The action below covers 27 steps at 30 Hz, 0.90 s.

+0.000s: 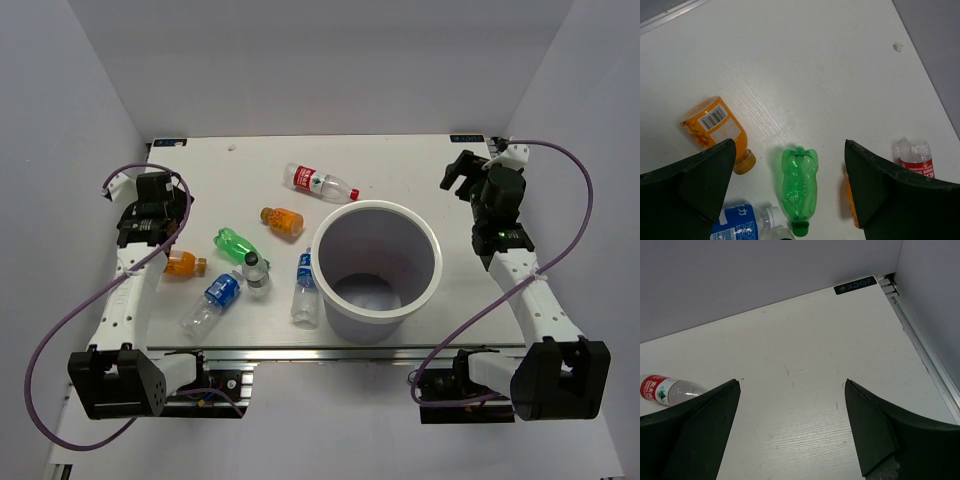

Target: Put the plastic bottles in the bin

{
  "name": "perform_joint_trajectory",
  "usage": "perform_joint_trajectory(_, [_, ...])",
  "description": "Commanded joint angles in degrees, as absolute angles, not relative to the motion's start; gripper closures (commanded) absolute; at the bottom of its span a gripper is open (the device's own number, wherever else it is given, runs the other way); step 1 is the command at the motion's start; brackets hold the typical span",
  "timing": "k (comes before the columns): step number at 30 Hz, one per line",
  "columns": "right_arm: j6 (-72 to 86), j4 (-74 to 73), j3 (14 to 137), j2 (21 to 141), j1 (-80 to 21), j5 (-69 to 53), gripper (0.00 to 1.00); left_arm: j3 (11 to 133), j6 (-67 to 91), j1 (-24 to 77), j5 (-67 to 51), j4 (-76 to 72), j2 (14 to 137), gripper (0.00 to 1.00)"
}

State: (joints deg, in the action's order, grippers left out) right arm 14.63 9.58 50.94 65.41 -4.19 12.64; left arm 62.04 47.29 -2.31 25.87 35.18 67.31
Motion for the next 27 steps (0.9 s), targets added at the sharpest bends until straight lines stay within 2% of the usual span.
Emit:
perform_joint_trajectory(1, [14.25,12.21,53.62,65.83,-4.22,10.81,0.11,60.65,51.58,-4.21,29.35,40.16,66.71,0.02])
perform_joint_trajectory(6, [14.23,19.06,47.74,64.42,-4.22,13.09,0.11,55.47,51.24,-10.1,25.85,38.06,67.58,0.02])
perform_joint_trajectory(10, [16.17,17.32,47.8,66.0,-4.22,12.31,0.11,52.74,48.18,-15.02,17.59,33.5,70.83,0.02])
perform_joint_trajectory(16, [15.47,9.41,53.08,71.8,-4.22,9.67,0.11,51.6,47.2,-16.26,14.95,29.72,75.32,0.02])
perform_joint_trajectory(27, [15.29,8.61,53.79,75.76,-4.22,10.46,0.11,48.52,49.39,-16.87,14.41,28.92,83.23,0.02])
